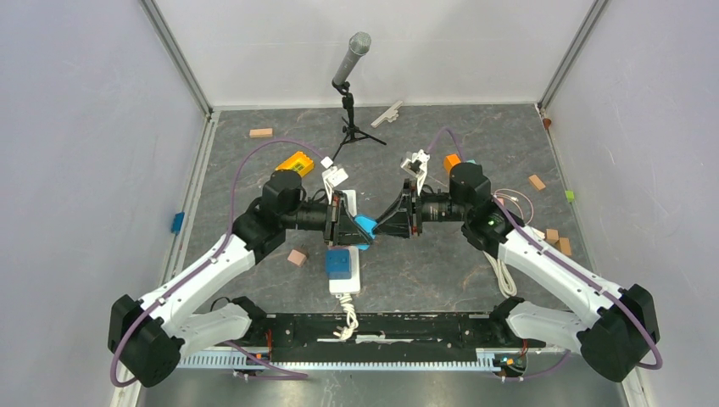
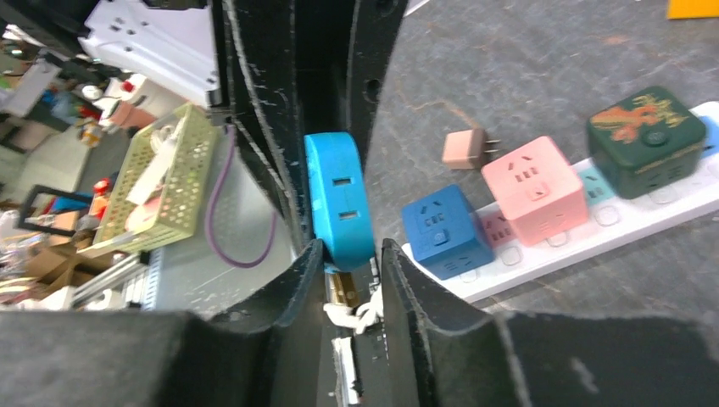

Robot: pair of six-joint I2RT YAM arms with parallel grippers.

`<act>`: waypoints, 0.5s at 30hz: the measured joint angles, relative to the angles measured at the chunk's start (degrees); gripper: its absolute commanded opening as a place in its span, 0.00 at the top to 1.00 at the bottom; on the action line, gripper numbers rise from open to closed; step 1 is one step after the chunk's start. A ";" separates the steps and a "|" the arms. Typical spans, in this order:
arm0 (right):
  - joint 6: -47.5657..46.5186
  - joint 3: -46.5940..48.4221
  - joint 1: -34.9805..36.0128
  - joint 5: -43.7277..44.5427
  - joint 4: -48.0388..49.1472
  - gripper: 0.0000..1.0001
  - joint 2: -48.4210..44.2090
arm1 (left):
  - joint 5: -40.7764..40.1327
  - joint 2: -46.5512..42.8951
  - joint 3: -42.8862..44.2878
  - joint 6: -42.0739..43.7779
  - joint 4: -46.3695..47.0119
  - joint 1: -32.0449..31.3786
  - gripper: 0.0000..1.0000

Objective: Insert the plug
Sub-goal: Pick up the plug from the center of the board.

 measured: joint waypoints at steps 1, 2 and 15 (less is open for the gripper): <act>-0.35 0.00 0.07 0.50 -0.07 0.52 0.00 | -0.55 -0.22 -0.11 -0.17 -0.15 0.00 0.98; -0.90 0.00 0.11 1.25 -0.28 0.44 0.00 | -1.20 -0.44 -0.13 -0.44 -0.15 0.00 0.98; -4.44 0.00 0.11 14.29 -8.48 0.02 -5.38 | -14.43 -2.97 2.38 -0.79 -11.15 0.02 0.98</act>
